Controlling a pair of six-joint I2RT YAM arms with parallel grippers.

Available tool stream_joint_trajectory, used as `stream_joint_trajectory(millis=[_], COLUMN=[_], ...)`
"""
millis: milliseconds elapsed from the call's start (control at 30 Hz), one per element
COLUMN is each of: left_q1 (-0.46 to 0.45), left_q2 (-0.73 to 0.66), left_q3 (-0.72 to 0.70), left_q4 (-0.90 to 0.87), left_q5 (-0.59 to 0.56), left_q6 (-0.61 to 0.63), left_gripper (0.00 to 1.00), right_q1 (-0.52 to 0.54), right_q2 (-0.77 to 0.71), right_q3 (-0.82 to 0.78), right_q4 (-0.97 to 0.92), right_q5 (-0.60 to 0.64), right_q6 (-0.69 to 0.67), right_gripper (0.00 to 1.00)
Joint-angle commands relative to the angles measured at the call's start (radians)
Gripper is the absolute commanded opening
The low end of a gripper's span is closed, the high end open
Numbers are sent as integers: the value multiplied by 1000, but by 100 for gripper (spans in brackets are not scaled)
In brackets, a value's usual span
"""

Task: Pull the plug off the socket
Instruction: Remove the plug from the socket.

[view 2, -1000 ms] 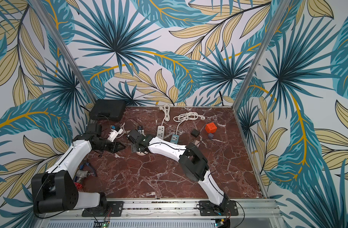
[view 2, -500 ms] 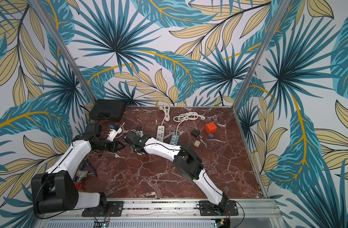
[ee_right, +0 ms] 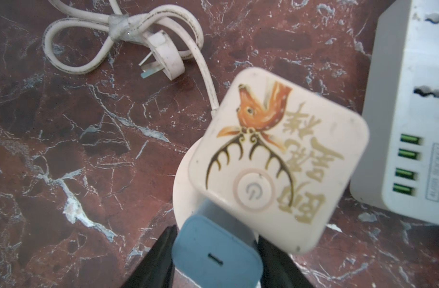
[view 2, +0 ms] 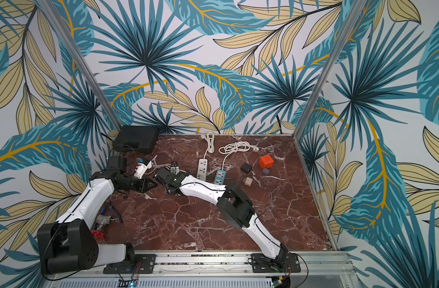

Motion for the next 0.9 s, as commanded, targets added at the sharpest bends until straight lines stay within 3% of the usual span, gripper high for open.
stream_joint_trajectory(millis=[0,233,533,867], left_q1=[14,14,15,23], left_q2=[-19,-18,3,78], left_q3=[-28,-25,-15,30], left_q4=[12,8,3,-37], left_q5=[11,4,-2,42], left_q6=[-1,5,7,5], left_gripper=[0,0,0,0], right_q1=[9,21,34,51], right_q2=[18,2,-88,-191], right_q3=[10,-8,-167,-338], right_q4=[-30,-24,108,213], right_q5=[26,14,-108,-243], right_q6=[2,-39,-160,-393], right_gripper=[49,40,39,39])
